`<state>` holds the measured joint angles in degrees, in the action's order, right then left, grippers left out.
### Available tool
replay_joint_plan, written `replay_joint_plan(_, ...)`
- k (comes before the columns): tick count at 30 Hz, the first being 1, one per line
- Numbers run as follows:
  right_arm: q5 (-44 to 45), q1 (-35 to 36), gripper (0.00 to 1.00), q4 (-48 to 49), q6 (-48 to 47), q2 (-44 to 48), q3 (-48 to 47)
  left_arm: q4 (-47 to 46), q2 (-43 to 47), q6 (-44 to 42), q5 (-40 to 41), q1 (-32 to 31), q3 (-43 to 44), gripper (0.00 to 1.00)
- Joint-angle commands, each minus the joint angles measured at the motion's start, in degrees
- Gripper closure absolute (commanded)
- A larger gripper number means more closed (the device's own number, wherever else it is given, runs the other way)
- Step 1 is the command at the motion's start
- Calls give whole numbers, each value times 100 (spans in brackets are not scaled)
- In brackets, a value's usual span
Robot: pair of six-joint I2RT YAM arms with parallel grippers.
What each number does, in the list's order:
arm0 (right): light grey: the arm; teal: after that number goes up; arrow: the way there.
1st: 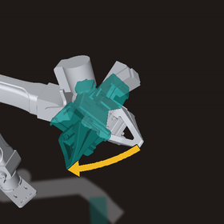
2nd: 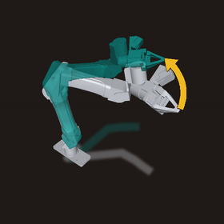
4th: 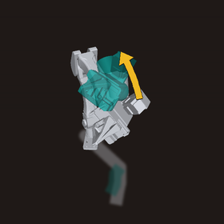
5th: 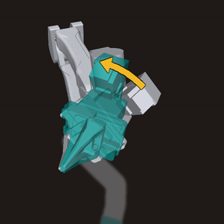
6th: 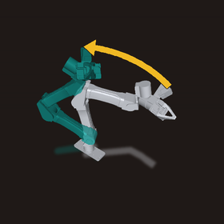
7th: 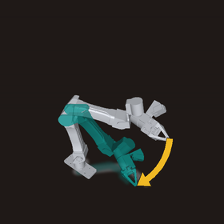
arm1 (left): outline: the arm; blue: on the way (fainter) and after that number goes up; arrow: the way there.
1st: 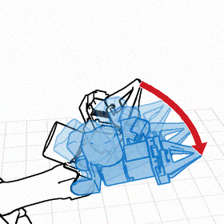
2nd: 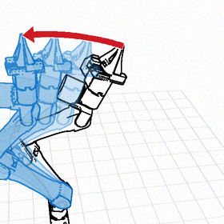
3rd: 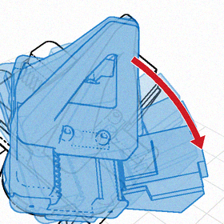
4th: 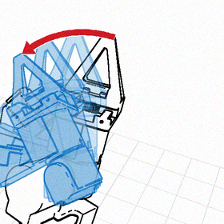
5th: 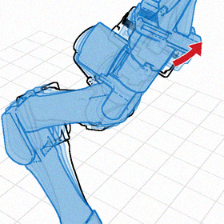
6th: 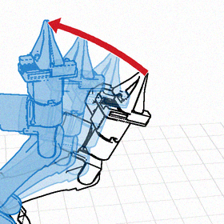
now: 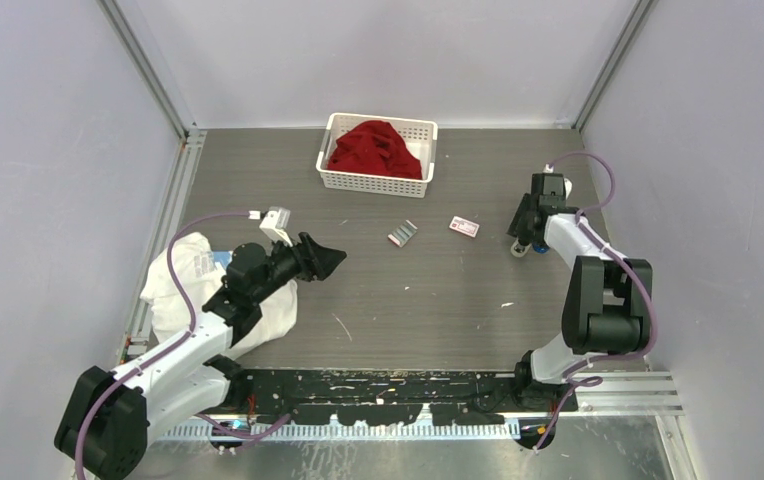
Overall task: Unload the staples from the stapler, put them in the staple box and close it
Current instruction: Pick up the stapler from the center of the board.
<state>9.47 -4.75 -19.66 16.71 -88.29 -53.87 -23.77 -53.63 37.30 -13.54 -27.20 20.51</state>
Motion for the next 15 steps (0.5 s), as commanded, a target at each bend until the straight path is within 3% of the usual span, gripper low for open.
replay_joint_plan(1,253,-16,49,283,100,-195,-146,-317,98,-35,38,37,5,37)
replay_joint_plan(6,467,-17,52,308,75,-393,-187,-335,115,-25,-77,39,5,38)
replay_joint_plan(12,246,-17,92,343,-86,-191,-142,-345,132,-17,-154,39,5,39)
replay_joint_plan(15,-163,-23,99,349,-278,81,-49,-356,129,2,-259,34,22,39)
